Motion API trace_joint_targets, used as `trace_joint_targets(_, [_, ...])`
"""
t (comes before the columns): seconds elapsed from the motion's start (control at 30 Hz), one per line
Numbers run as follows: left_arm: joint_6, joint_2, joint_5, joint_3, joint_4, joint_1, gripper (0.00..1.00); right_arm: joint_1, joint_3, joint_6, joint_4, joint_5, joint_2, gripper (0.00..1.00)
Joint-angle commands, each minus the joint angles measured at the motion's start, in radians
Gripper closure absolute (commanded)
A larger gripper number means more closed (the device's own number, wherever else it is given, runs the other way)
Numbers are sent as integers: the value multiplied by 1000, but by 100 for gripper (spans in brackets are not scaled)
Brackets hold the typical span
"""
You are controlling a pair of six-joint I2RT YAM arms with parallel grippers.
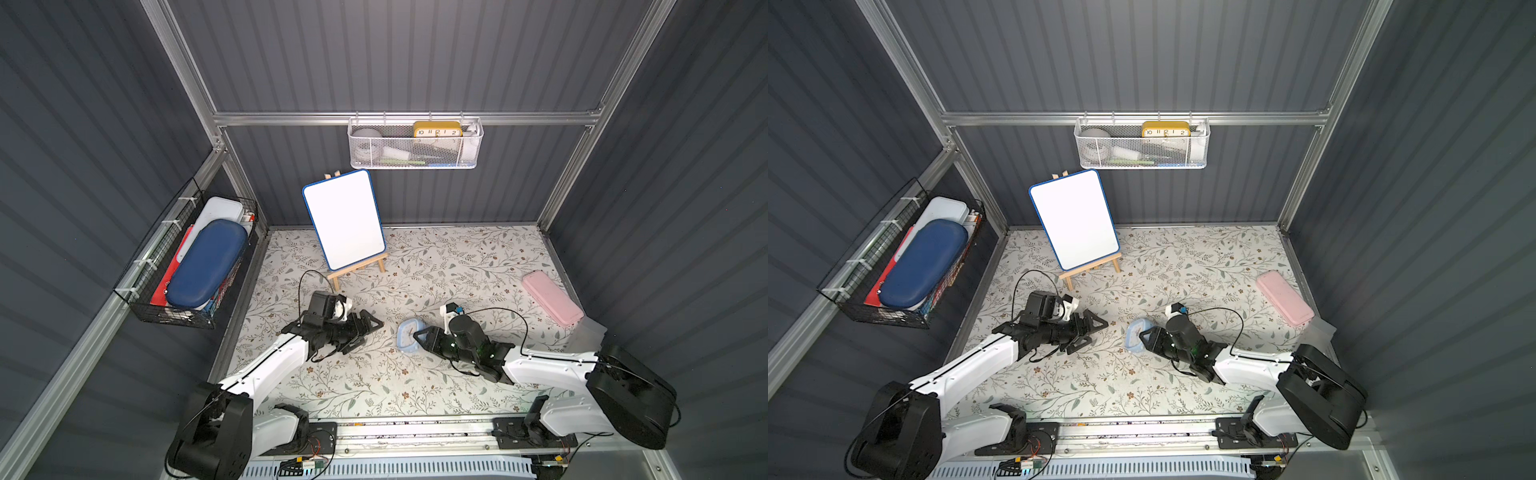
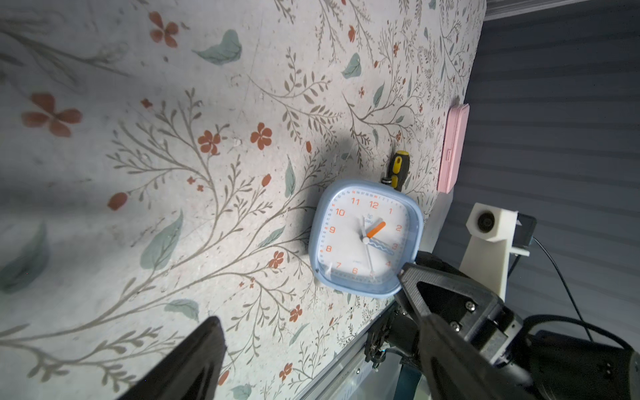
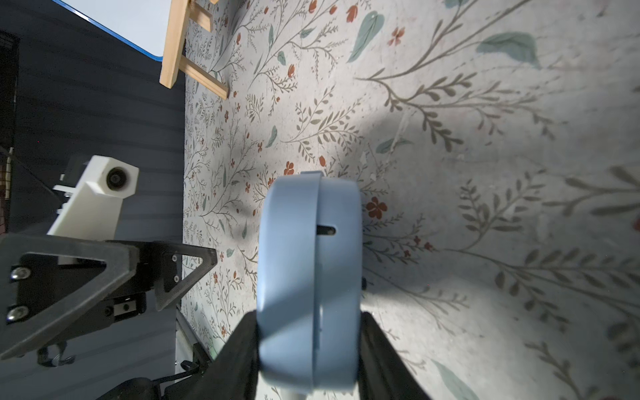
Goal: Remove the battery from the alarm
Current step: Adjust the alarm at the center of the board.
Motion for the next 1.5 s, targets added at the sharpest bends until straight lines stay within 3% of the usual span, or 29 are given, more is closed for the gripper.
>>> trace_joint_targets(0.0, [11, 32, 64, -14, 51, -1, 9, -30, -26, -10, -14, -69, 37, 68])
trace_joint_targets(0.4, [6, 96, 116, -25, 195, -2, 10, -88, 13, -76, -188, -172, 51, 64])
trace_joint_targets(0.53, [27, 162, 141, -16, 254, -34, 13, -105, 3, -79, -164, -206, 83, 63])
trace_joint_targets(0.8, [69, 272, 47, 75, 182, -168, 14, -114, -4, -89, -166, -211, 98, 60])
trace_joint_targets(1.23, [123, 382, -55, 187, 138, -172, 17, -163, 7, -139, -218, -255, 107, 55])
trace_joint_targets(1.47, [124, 409, -6, 178, 198, -174, 18, -171, 35, -168, -239, -290, 130, 52])
